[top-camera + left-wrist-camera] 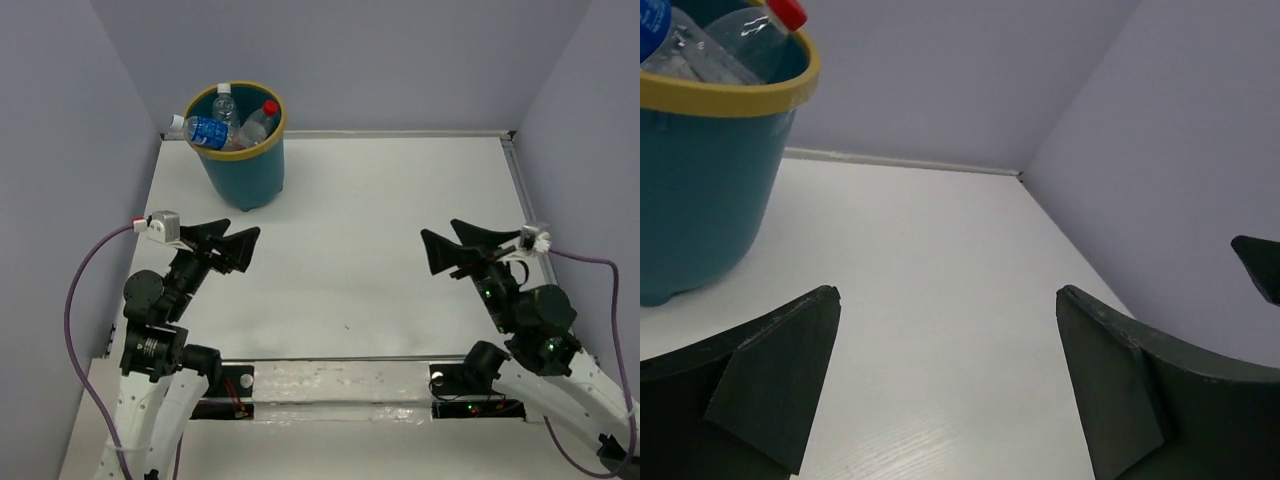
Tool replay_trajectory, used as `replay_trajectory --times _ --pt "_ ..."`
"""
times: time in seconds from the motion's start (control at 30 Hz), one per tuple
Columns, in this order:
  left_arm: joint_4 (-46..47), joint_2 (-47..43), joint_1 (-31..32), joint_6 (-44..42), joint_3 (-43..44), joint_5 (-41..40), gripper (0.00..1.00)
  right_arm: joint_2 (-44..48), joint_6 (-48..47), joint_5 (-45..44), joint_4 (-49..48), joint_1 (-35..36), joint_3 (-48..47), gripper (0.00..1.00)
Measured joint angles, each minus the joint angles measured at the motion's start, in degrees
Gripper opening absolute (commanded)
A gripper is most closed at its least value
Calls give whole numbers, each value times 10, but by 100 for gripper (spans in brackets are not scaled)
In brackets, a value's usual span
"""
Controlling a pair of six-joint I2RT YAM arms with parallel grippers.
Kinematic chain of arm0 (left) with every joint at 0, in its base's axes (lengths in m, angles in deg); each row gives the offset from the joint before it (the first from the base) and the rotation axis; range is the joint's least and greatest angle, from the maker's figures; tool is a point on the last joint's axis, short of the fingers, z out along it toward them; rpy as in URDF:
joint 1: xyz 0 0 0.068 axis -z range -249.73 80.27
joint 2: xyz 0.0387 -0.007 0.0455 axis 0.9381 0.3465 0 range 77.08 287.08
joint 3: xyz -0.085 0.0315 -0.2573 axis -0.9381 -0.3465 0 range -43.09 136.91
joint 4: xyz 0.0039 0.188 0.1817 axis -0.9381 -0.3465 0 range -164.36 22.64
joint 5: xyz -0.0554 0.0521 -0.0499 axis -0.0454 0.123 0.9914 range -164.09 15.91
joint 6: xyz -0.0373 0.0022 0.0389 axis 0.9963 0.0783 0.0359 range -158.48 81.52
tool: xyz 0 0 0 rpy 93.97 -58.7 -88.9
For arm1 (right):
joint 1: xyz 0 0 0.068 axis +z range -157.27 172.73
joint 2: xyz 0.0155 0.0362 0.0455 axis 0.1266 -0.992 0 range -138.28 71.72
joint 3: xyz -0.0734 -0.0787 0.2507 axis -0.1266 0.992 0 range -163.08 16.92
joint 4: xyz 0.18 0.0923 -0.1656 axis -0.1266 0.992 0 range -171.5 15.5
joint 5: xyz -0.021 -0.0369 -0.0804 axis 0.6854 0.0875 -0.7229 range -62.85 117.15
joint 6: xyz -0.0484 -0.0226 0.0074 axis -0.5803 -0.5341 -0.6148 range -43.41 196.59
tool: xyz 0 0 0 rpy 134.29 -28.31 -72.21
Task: Put the plastic bottles in the bin
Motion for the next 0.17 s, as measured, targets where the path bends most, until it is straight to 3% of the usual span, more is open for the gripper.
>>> replay_trajectory --times 0.17 --pt "56 7 0 11 1 33 99 92 -23 -61 2 0 -1 100"
